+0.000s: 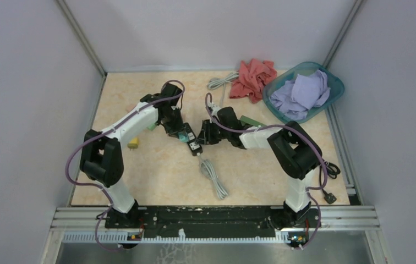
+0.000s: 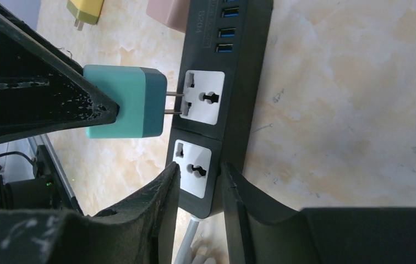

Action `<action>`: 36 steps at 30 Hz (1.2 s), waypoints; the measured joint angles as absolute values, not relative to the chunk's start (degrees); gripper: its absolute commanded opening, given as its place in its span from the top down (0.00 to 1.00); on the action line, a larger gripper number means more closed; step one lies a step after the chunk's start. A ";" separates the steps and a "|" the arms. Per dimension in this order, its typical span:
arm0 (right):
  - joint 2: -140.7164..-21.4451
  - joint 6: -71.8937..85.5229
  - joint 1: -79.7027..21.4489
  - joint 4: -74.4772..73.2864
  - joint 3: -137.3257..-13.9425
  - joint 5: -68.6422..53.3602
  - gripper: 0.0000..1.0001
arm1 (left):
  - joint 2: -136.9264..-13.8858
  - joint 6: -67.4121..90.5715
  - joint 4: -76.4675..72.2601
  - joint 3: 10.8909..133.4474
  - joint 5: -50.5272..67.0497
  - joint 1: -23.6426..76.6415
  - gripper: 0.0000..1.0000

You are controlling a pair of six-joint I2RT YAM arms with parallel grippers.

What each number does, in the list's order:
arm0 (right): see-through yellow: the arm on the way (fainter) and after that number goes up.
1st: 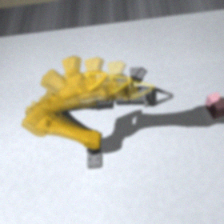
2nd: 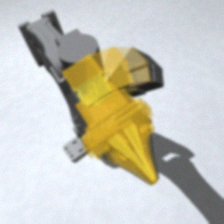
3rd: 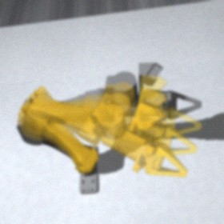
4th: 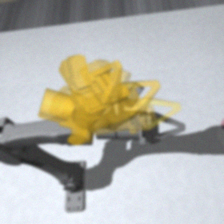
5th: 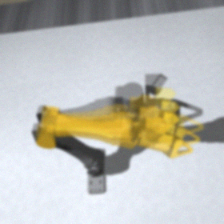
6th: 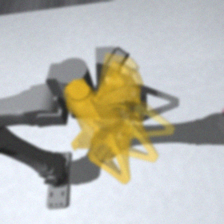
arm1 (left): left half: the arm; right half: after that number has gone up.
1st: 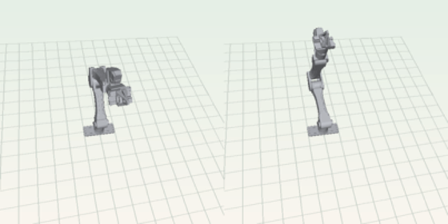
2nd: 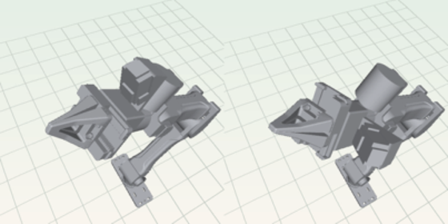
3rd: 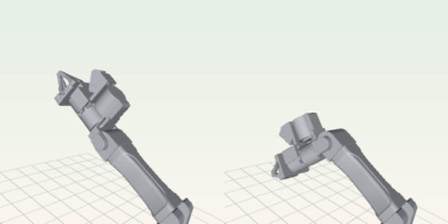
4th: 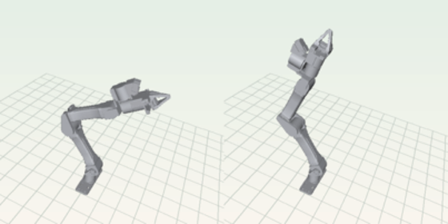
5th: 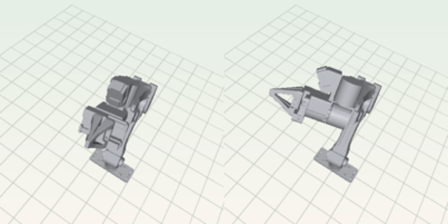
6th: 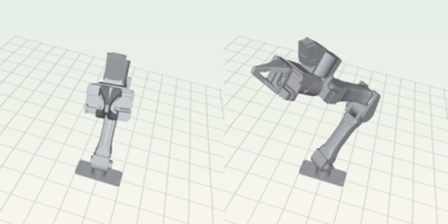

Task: Insert the plug
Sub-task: Insert the plug into the socket.

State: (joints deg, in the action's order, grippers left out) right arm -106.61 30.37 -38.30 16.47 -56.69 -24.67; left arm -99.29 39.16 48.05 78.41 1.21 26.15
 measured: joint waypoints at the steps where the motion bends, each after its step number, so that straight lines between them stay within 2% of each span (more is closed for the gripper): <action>1: -106.91 30.52 -38.59 16.71 -56.69 -24.60 0.69 | -99.44 39.27 48.47 78.65 1.28 26.15 1.00; 7: -108.66 30.72 -40.95 17.06 -56.66 -22.65 0.72 | -100.09 40.62 50.92 80.12 1.06 26.11 1.00; 20: -108.73 30.06 -42.81 17.10 -56.66 -18.04 0.72 | -101.73 50.70 60.14 82.89 -2.61 26.09 1.00; 36: -108.73 29.58 -43.03 17.08 -56.66 -17.47 0.73 | -102.74 57.08 61.80 83.44 -4.51 26.02 1.00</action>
